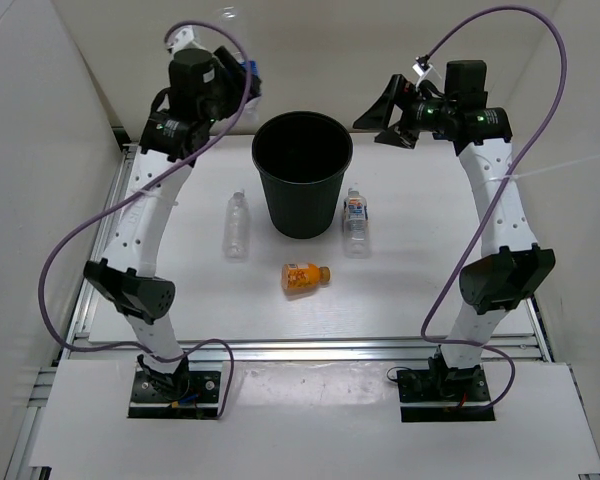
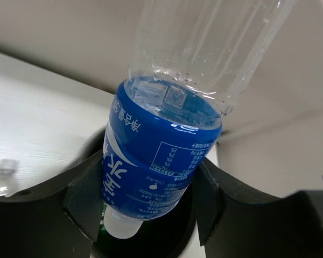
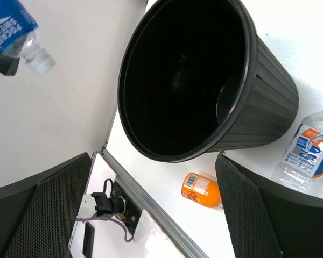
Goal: Put the plastic bottles in the bin
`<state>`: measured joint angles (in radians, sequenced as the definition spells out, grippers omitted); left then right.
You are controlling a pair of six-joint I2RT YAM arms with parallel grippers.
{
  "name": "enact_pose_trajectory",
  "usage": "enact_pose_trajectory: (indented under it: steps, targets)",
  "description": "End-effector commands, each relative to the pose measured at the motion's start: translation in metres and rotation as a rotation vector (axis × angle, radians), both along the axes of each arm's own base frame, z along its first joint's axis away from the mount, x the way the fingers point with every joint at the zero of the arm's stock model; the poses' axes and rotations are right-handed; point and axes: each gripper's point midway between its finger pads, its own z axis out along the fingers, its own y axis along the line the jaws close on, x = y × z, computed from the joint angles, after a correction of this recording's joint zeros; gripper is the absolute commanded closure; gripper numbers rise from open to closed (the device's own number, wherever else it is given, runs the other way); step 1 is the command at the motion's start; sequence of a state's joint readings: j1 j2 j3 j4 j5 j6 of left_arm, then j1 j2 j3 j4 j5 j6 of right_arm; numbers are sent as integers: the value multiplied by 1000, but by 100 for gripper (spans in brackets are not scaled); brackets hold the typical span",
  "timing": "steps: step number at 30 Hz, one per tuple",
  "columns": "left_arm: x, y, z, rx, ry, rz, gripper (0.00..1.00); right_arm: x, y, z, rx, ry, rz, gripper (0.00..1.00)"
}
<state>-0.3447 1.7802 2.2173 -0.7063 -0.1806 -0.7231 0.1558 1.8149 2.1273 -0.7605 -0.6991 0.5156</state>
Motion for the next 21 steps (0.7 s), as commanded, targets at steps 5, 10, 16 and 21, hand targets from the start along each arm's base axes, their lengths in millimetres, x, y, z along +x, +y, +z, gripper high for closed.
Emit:
enact_pose_trajectory:
  steps: [5, 10, 16, 21]
  targets:
    - [-12, -126, -55, 76, 85, -356, 46, 4, -25, 13, -2, -51, -60, 0]
    - [-31, -139, -80, 144, 125, -375, 0, 4, -38, 8, 22, -3, -90, 0]
    - [-54, -68, -14, 226, -20, -186, 0, 6, -45, -29, -15, 89, -154, 0]
    - [-97, 2, -27, 276, 16, -1, 0, 11, -41, -92, -39, 233, -156, 0]
